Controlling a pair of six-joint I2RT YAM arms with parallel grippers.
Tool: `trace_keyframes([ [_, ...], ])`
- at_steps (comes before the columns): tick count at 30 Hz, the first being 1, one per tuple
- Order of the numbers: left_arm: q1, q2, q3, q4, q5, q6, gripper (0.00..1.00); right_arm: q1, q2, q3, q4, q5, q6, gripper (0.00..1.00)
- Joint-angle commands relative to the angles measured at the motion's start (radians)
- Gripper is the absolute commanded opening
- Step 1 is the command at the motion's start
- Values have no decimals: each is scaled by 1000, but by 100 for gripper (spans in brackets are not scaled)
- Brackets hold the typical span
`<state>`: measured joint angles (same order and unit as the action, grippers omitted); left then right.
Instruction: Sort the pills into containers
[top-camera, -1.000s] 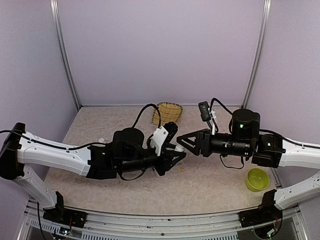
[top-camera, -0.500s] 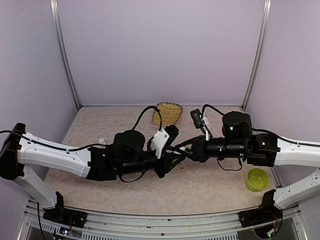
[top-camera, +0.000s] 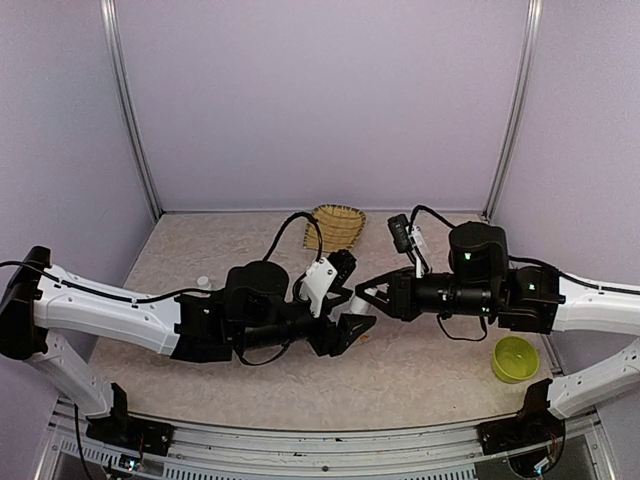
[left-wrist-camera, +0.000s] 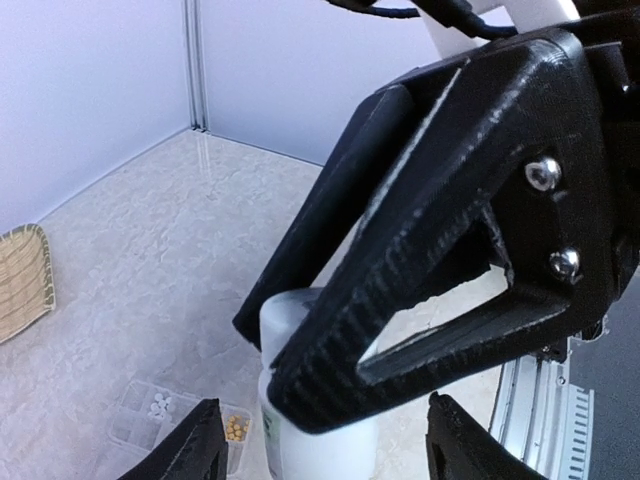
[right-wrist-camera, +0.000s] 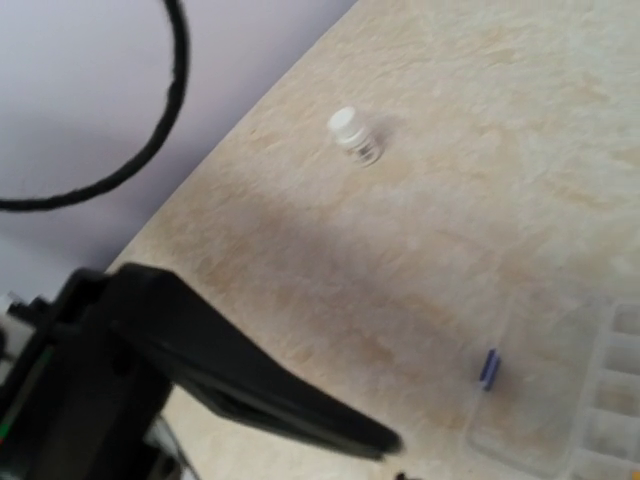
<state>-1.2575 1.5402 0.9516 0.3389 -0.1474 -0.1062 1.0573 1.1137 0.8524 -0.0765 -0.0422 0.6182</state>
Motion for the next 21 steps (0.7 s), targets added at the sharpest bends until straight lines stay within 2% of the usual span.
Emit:
trace_keyframes([
  [1,7,-58,-35,36,2,-42,79,-20,-39,5,-28,115,-5,5],
  [3,12,-86,-56,34,-11,-62,97,-47,-39,-1,-44,167,-9,5],
  [4,14,-102,-70,27,-29,-79,99,-62,-37,-7,-51,196,-16,5],
  [11,37,-203,-183,-95,-240,-208,99,-230,31,-75,-26,399,-87,5],
  [16,43,-232,-232,-214,-285,-256,99,-385,160,-117,80,428,-143,5],
  [21,42,-212,-222,-324,-392,-355,99,-468,326,-116,226,461,-225,5],
])
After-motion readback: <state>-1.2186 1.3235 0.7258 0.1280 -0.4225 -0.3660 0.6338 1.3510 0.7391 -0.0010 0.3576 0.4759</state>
